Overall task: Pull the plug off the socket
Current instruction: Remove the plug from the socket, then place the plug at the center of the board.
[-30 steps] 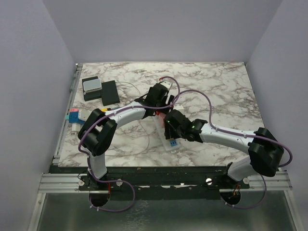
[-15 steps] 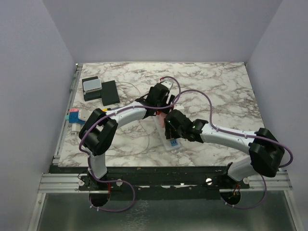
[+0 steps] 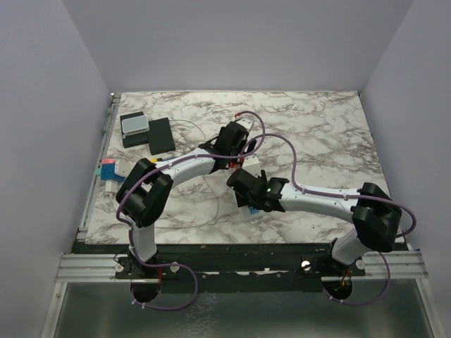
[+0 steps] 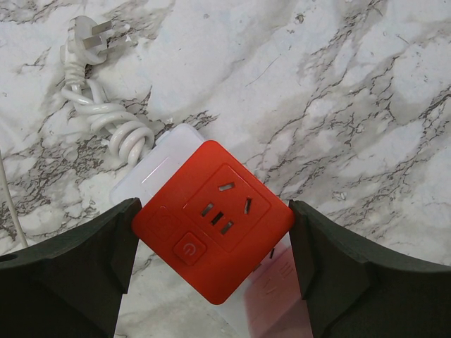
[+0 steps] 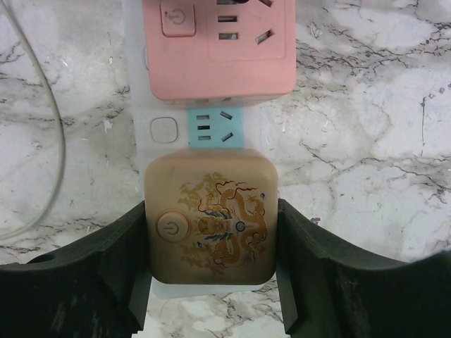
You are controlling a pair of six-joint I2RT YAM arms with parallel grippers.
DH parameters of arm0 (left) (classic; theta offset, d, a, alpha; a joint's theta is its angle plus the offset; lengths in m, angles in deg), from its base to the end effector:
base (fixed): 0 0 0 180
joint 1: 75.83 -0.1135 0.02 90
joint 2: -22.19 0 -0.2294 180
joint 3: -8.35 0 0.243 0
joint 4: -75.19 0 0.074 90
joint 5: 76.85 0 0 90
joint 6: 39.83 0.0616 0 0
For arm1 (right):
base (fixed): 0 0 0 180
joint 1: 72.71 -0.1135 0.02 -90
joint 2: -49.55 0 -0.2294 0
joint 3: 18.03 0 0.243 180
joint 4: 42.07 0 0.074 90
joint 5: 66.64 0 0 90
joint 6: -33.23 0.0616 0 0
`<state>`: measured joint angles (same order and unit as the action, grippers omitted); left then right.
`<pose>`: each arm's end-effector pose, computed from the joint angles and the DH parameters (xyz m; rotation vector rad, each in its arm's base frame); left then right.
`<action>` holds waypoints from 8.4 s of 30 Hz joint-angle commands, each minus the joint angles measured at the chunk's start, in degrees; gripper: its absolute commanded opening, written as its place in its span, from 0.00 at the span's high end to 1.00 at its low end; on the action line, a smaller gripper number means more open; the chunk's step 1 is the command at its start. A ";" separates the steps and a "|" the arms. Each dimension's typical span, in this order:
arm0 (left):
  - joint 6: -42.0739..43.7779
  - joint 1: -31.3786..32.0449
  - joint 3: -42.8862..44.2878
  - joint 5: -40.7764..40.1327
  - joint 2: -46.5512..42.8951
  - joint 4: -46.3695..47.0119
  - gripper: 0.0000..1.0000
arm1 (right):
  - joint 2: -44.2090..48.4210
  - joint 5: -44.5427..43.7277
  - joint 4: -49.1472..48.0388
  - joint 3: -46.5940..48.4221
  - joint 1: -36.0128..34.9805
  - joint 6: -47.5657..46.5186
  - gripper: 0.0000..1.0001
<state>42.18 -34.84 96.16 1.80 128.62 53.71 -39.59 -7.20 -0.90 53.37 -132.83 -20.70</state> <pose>0.3234 -0.2650 0.1694 0.5422 2.1989 -0.2317 0.1834 0.2563 0.1600 -0.3208 2.3793 0.0588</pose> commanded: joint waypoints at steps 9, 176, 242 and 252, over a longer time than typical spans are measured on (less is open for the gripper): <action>2.08 0.30 -1.18 -2.35 3.61 -8.24 1.00 | 2.70 -1.12 -0.05 1.95 0.00 2.50 1.00; 3.18 0.32 0.22 -2.18 7.11 -9.49 1.00 | 20.36 9.65 -7.93 -9.79 12.98 1.97 1.00; -4.30 -8.31 -18.27 9.67 -35.64 -4.90 0.01 | -15.29 27.95 25.39 18.78 52.56 -19.05 0.72; -4.62 -8.30 -18.90 8.89 -35.77 -4.76 0.01 | -17.88 24.62 22.88 19.58 52.56 -19.33 0.31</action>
<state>38.01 -42.84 78.00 12.14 94.37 47.99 -55.57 20.40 24.78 72.17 -80.50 -40.20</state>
